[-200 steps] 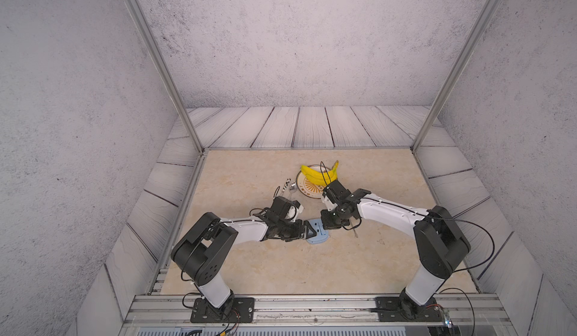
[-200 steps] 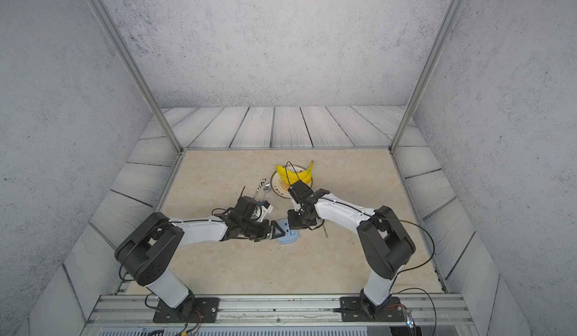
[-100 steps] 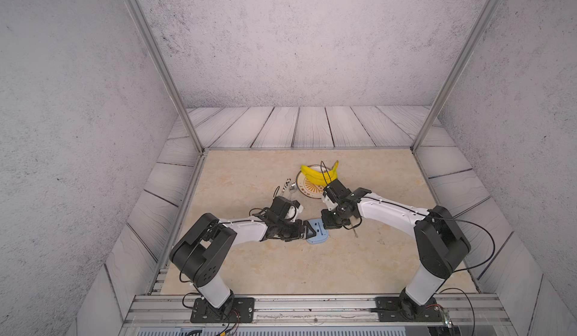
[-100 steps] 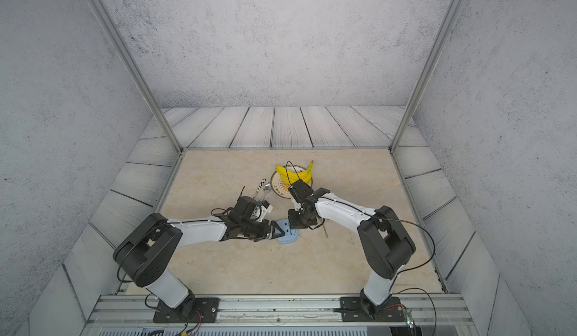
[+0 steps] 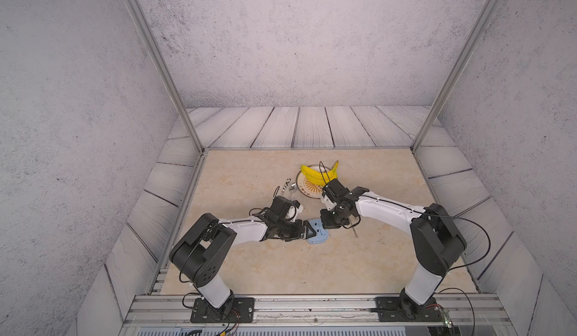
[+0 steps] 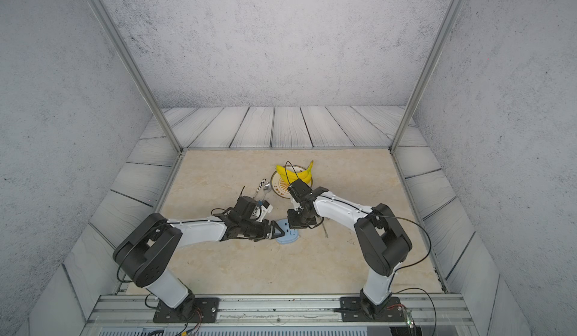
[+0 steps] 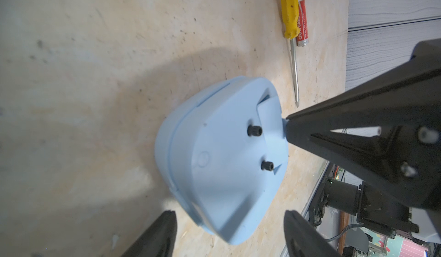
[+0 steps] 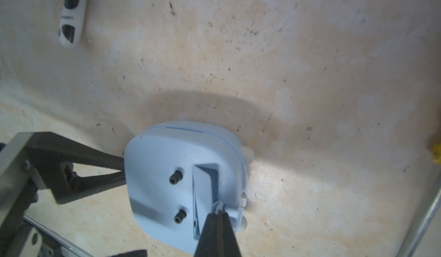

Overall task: Remove the battery from the alarm
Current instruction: Install the cover on the alarm.

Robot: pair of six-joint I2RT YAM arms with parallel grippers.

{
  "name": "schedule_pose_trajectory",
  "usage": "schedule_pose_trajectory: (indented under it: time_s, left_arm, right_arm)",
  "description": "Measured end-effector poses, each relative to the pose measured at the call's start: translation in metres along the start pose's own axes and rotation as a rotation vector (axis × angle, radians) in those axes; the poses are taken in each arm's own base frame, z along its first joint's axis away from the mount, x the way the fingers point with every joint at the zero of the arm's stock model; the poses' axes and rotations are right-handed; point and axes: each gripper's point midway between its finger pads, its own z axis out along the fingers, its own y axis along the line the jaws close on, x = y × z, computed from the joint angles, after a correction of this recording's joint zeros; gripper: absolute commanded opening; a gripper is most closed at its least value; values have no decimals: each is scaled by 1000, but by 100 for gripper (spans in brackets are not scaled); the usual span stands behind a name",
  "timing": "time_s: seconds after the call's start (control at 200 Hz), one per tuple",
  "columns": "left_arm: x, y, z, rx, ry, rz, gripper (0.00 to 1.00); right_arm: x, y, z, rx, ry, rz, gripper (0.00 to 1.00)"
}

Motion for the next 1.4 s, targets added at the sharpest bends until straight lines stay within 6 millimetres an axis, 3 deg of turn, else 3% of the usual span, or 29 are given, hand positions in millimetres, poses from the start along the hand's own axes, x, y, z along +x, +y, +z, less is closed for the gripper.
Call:
schedule_pose_trajectory:
  time_s: [1.401]
  left_arm:
    - [-1,4,-1,-6,-5,-9,78]
  right_arm:
    - [-3,2,1,-63,50,10,0]
